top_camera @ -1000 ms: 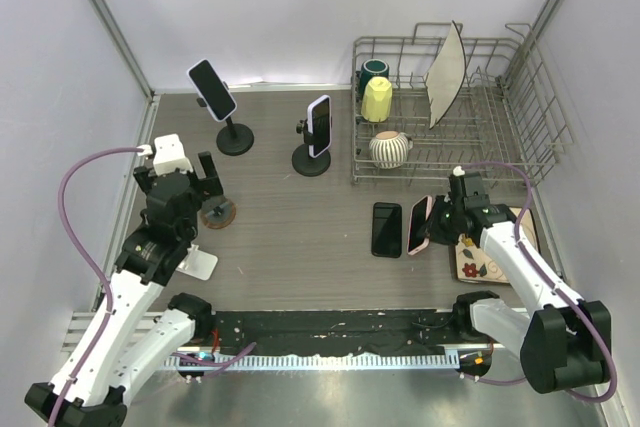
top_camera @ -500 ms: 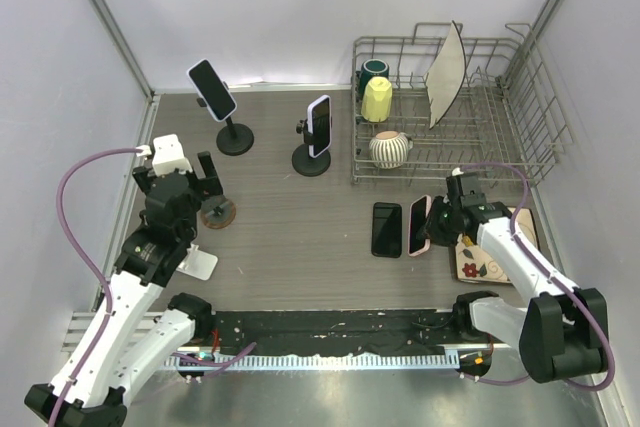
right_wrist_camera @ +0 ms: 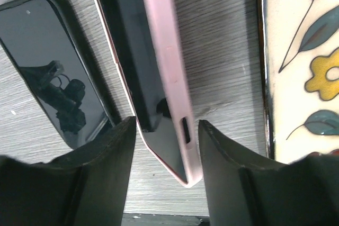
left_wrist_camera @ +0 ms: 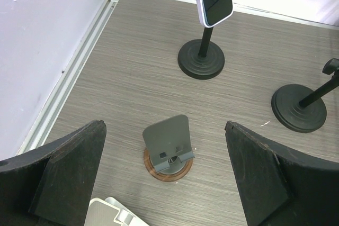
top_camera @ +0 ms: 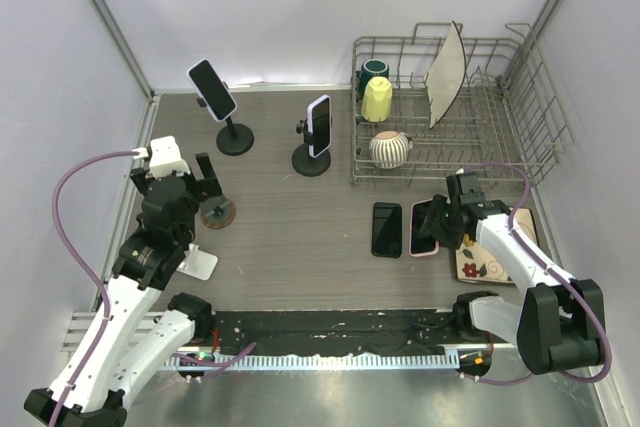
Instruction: Remove the phone from the phone stand
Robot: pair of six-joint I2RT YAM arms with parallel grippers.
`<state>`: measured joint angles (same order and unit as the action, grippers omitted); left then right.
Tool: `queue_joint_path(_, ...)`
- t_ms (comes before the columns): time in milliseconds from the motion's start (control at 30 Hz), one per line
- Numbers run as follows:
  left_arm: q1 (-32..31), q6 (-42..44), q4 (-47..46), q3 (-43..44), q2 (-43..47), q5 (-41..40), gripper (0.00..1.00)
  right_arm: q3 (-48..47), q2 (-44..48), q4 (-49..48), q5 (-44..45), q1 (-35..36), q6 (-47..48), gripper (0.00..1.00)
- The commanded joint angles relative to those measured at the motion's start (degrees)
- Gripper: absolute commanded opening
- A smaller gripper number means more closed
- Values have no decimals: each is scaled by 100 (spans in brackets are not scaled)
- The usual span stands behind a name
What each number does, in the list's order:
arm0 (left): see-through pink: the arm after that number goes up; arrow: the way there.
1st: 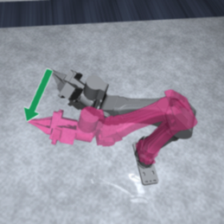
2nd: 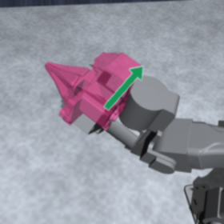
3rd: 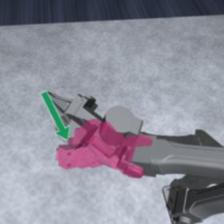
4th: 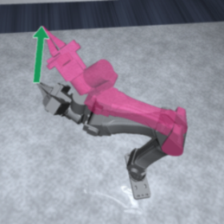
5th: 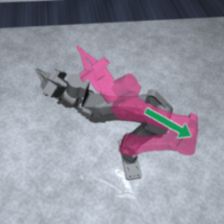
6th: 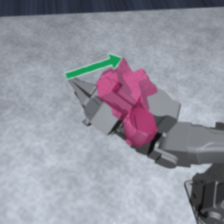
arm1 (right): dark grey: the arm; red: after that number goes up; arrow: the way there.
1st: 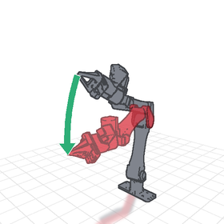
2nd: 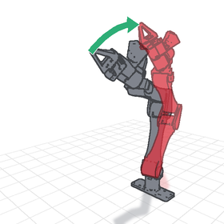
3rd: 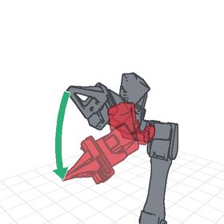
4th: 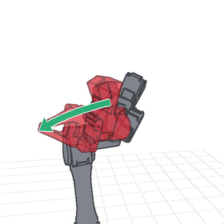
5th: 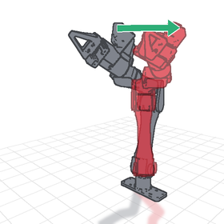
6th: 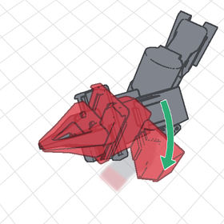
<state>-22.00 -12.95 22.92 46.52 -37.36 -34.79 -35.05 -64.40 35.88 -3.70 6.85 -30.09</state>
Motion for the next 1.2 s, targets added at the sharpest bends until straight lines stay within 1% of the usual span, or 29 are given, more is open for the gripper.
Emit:
queue_joint_path(0,29,21,-217,-29,98,33,100,-300,-29,-55,317,-44,64,61)
queue_joint_path(67,29,21,-217,-38,106,42,100,-371,-90,-63,344,-44,134,69)
queue_joint_path(167,29,21,-217,-38,115,42,100,-406,-169,-186,327,-52,135,75)
queue_joint_path(367,29,21,-209,-55,159,7,100,-231,-301,-362,309,-44,47,82)
queue_joint_path(433,20,21,-209,-73,177,7,100,-231,-249,-362,344,-44,29,83)
queue_joint_path(533,29,21,-226,-82,194,7,100,-309,-38,-345,529,-44,38,87)
queue_joint_path(833,29,-137,-147,-64,28,-72,100,-1038,963,-529,529,-52,432,89)
queue_joint_path(967,29,-208,-121,-47,-95,-72,100,-1355,1140,-670,441,-52,679,89)
queue_joint_path(1000,20,-225,-103,-47,-113,-64,100,-1382,1175,-722,258,-44,697,89)
queue_joint_path(1067,29,-278,-103,-38,-175,-20,100,-1443,1272,-924,160,-44,645,89)
queue_joint_path(1133,29,-366,-68,-12,-227,77,100,-1452,1325,-1161,63,-44,609,89)
queue_joint_path(1167,29,-497,-25,23,-280,260,100,-1487,1351,-1214,19,-44,600,89)
